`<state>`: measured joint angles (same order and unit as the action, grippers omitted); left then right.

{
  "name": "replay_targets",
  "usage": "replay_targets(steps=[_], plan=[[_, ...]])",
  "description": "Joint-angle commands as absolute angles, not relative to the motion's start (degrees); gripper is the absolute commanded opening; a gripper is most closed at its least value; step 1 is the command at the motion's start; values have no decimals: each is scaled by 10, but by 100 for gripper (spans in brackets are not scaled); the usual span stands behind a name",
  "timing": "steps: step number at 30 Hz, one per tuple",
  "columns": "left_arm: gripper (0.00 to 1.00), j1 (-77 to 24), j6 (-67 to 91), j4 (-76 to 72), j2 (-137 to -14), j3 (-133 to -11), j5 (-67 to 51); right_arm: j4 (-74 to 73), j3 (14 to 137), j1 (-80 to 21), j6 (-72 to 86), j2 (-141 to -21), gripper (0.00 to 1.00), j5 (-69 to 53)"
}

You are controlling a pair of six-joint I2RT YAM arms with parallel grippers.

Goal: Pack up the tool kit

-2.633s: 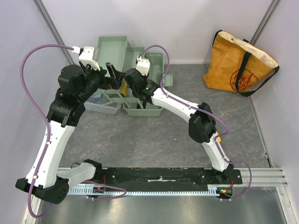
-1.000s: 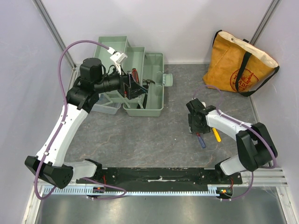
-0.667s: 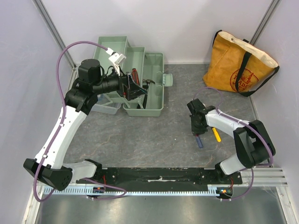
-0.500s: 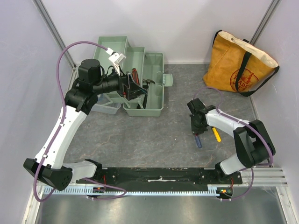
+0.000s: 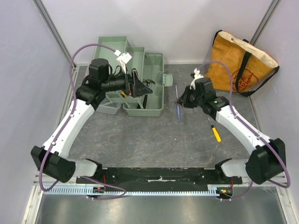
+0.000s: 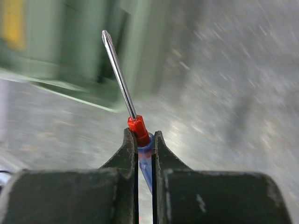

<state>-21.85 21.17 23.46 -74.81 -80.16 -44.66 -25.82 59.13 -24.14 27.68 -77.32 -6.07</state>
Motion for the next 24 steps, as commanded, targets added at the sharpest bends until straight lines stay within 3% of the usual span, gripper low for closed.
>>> replay_targets(steps=[1,6,14,22,24], plan=[[92,-229,264,166,-763,-792,-508,-65,647,-240,373,-730,0,-198],[92,-240,288,120,-778,-784,-521,110,660,-240,488,-740,0,-271],[90,-257,328,67,-802,-781,-527,230,686,-241,589,-773,0,-335],[67,-258,339,64,-832,-802,-520,290,691,-243,648,-800,0,-367],[53,-258,337,65,-839,-810,-526,298,687,-244,653,-803,0,-368]])
